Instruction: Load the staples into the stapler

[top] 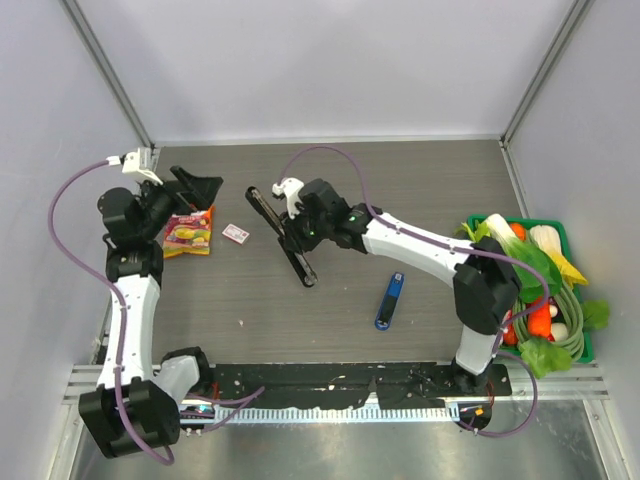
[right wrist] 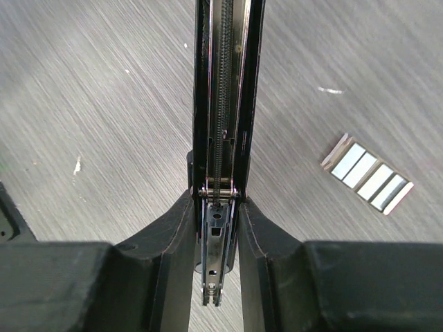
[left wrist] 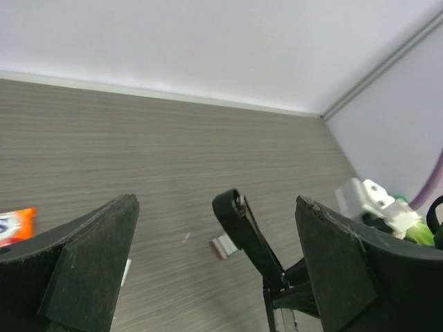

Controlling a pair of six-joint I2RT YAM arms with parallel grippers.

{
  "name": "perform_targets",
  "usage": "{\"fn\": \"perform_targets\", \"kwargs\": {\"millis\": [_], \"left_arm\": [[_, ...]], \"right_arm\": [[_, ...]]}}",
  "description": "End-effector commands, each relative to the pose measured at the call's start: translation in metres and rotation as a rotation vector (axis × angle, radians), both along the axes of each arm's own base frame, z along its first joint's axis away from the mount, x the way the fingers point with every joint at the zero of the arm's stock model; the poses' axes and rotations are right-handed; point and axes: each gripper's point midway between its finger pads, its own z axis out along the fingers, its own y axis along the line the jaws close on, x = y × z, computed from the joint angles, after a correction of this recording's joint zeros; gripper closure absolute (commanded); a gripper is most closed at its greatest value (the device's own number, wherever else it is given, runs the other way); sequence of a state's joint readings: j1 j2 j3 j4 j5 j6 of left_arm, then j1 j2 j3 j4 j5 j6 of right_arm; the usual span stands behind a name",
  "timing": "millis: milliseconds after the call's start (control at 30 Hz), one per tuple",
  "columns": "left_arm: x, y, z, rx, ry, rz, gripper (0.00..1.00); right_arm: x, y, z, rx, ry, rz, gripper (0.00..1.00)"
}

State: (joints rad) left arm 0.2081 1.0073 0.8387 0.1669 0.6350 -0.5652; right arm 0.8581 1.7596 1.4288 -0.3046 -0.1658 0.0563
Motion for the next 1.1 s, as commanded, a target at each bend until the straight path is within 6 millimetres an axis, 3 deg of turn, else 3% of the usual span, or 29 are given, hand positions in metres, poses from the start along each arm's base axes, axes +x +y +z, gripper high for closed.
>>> {"fn": "perform_targets", "kwargs": {"millis": [0, 233, 333, 500, 800, 1067], "left_arm": [[-0.013, 0.026, -0.002, 0.178, 0.059, 0.110, 0.00], [-0.018, 0.032, 0.005, 0.208, 0.055, 0.142, 0.00], [-0.017, 0.032, 0.000, 0.197, 0.056, 0.142, 0.00], [-0.017, 0.031, -0.002, 0.194, 0.054, 0.140, 0.00], [-0.013, 0.030, -0.008, 0.175, 0.061, 0.133, 0.00], [-0.010, 0.027, -0.014, 0.156, 0.070, 0.108, 0.00]], "right_arm": [[0.017, 0.011, 0.018, 0.015, -0.033, -0.075, 0.99], [0.020, 0.008, -0.032, -0.099, 0.034, -0.096, 0.99], [0.024, 0.009, -0.043, -0.146, 0.056, -0.103, 0.99], [0.028, 0.011, -0.043, -0.178, 0.041, -0.118, 0.99], [0.029, 0.004, -0.077, -0.280, 0.035, -0.174, 0.99], [0.025, 0.000, -0.095, -0.329, 0.030, -0.192, 0.99]]}}
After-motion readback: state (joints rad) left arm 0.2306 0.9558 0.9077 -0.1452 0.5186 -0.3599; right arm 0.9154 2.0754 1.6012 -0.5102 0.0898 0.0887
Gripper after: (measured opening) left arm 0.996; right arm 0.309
